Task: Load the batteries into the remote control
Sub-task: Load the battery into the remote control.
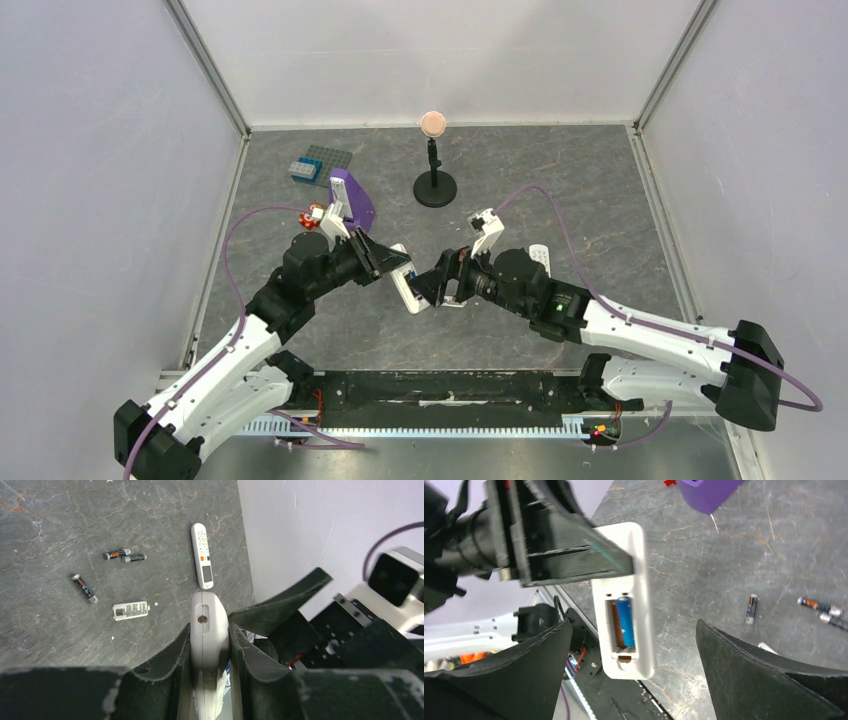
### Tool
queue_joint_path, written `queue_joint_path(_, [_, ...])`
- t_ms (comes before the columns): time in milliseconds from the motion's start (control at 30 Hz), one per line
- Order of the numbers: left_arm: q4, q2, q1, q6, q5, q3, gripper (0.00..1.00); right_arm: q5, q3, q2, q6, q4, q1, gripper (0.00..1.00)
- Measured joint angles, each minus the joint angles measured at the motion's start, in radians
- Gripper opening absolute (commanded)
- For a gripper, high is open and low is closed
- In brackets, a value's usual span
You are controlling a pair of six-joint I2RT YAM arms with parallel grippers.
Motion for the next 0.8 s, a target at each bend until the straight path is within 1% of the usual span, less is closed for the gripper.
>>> queue_joint_path(133, [0.035,-0.008,0.0,0.011,-0.003,0.0,0.02,-0.01,-0.004,-0.014,0.199,-0.058,-0.048,0.98])
queue_joint_path(367, [0.132,-0.023,0.0,0.028,-0.007,-0.006,0.02,-0.052,-0.11,-0.069,0.543,0.02,-0.06,0.98])
queue_joint_path(567, [0.184,-0.026,0.0,0.034,-0.01,-0.02,0.02,-0.048,-0.15,-0.071,0.74,0.085,-0.06,0.98])
queue_joint_path(800, [0.225,-0.026,-0.001,0.033,-0.032,-0.032,0.02,-0.055,-0.171,-0.04,0.896,0.186,-0.06,0.98])
